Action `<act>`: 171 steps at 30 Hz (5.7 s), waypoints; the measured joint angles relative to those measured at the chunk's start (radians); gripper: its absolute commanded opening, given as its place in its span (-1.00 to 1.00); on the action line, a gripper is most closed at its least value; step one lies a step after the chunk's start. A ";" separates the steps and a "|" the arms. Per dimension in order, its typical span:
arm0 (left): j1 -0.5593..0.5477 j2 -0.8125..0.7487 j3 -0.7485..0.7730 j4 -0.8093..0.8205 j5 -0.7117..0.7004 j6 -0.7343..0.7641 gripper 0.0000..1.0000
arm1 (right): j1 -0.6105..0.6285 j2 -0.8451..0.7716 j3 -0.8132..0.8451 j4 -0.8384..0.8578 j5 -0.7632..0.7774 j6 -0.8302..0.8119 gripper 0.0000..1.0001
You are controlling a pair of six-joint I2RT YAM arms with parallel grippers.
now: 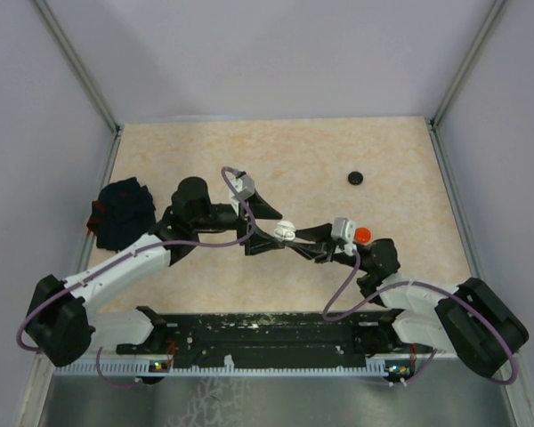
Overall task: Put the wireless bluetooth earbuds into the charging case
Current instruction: Place the earbud in the charging case, then close the charging case, then place the charging case at the center of the board, then pick up the charging case at the center of the board.
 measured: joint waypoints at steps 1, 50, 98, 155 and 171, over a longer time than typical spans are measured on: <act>0.000 0.006 0.000 0.000 0.015 0.000 0.85 | 0.000 0.000 0.000 0.003 -0.004 0.001 -1.00; 0.155 -0.080 0.129 -0.690 -0.831 0.124 0.89 | -0.327 -0.095 0.119 -1.117 0.284 0.466 -1.00; 0.373 -0.245 0.002 -0.684 -0.769 0.142 0.91 | -0.529 0.066 0.542 -1.582 0.615 0.322 0.45; 0.417 -0.219 -0.004 -0.670 -0.719 0.140 0.92 | -0.518 0.821 1.001 -1.360 0.728 0.021 -0.27; 0.423 -0.219 -0.003 -0.618 -0.472 -0.013 0.87 | -0.221 0.362 0.645 -1.181 0.663 0.016 -0.32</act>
